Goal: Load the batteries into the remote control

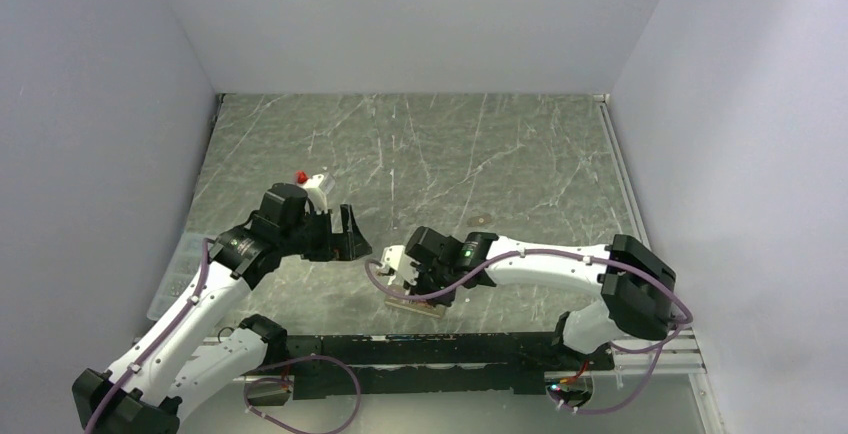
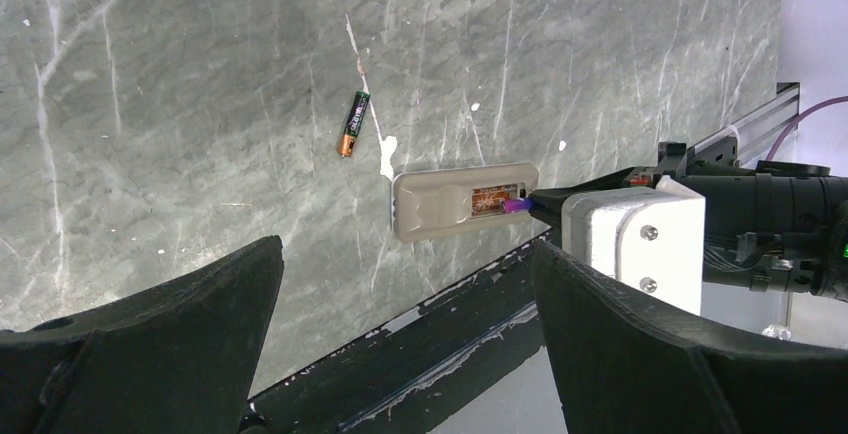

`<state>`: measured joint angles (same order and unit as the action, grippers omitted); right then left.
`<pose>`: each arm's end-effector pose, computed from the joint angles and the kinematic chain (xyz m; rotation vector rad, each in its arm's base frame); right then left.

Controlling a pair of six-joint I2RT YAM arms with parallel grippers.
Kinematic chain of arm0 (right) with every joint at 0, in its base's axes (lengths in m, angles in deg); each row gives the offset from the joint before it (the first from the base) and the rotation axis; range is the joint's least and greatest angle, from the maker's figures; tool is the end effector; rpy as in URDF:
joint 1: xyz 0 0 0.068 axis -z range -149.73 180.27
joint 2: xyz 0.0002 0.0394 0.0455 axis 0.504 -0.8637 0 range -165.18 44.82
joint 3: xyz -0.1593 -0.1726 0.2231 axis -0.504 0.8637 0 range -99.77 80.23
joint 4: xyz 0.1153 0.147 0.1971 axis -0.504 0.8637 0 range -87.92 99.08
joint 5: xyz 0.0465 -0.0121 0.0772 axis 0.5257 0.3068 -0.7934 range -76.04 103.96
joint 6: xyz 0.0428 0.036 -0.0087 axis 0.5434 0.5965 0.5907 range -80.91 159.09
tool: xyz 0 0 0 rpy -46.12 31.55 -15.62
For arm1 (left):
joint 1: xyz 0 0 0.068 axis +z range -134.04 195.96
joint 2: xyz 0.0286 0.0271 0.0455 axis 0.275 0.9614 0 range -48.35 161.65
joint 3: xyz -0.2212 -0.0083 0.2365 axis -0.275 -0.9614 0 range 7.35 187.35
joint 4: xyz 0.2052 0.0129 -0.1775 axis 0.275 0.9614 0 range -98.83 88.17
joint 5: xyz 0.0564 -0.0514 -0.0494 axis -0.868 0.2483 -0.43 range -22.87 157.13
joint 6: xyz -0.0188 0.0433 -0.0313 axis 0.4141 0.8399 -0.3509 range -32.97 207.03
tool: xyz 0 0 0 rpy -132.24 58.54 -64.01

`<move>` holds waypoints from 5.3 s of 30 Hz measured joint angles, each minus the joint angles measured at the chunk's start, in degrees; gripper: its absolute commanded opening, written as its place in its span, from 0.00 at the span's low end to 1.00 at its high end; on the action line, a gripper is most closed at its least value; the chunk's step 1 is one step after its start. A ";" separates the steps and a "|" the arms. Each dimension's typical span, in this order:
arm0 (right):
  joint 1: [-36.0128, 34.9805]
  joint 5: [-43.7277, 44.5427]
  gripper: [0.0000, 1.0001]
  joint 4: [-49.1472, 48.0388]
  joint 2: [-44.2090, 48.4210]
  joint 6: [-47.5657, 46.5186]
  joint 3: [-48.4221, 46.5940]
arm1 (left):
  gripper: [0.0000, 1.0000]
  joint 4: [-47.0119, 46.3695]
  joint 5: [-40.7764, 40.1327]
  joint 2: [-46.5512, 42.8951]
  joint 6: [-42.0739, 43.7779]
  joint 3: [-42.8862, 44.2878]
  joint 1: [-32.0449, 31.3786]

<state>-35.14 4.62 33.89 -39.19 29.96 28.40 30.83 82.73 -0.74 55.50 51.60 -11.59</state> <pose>0.1127 0.2619 0.2413 -1.7213 2.1759 0.5022 0.1258 -0.0776 0.3157 0.0604 2.4372 -0.8117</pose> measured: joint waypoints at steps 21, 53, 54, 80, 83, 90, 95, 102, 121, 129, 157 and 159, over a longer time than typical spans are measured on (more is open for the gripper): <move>-1.09 1.42 0.00 2.19 -6.12 2.34 -3.85 | 0.99 -1.31 1.03 -0.13 0.44 -0.87 0.00; -2.47 1.60 0.00 3.10 -9.79 4.76 -6.34 | 0.99 -1.97 1.09 -0.28 0.46 -0.94 0.00; -2.47 1.62 0.00 3.28 -9.79 4.92 -6.40 | 0.99 -1.99 1.09 -0.28 0.46 -0.94 0.00; -3.21 1.77 0.00 10.47 -10.03 11.08 -9.86 | 0.99 -2.58 1.53 -0.26 0.46 -0.94 0.11; -3.37 1.70 0.00 11.43 -10.71 12.22 -10.75 | 0.99 -2.64 1.55 -0.26 0.46 -0.96 0.22; -3.50 1.64 0.00 12.61 -12.00 14.21 -12.11 | 0.99 -4.13 2.67 0.17 0.39 -1.42 0.26; -3.72 1.90 0.00 13.38 -12.00 15.47 -12.09 | 0.99 -7.19 5.29 1.90 -0.24 -3.63 0.33; -3.85 2.05 0.00 13.44 -10.45 16.63 -11.17 | 0.99 -10.05 8.13 4.96 -1.11 -4.39 0.37; -4.04 0.11 0.00 9.68 -0.31 21.84 -1.62 | 0.95 -22.18 19.76 13.92 -5.44 -6.82 -0.20; -6.32 -3.30 0.00 0.70 2.40 23.10 0.87 | 0.93 -23.17 19.15 19.04 -6.16 -9.05 -2.62; -9.03 1.31 0.00 -1.55 -5.29 25.27 0.63 | 0.82 -22.95 13.44 22.77 -8.37 -12.20 -3.02; -9.09 1.73 0.00 -1.33 -5.29 25.24 0.66 | 0.81 -23.06 13.42 22.77 -8.63 -12.20 -3.15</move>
<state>-44.23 6.34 32.56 -44.48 55.21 29.05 7.77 96.15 22.04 46.87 39.40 -14.73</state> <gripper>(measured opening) 0.047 0.818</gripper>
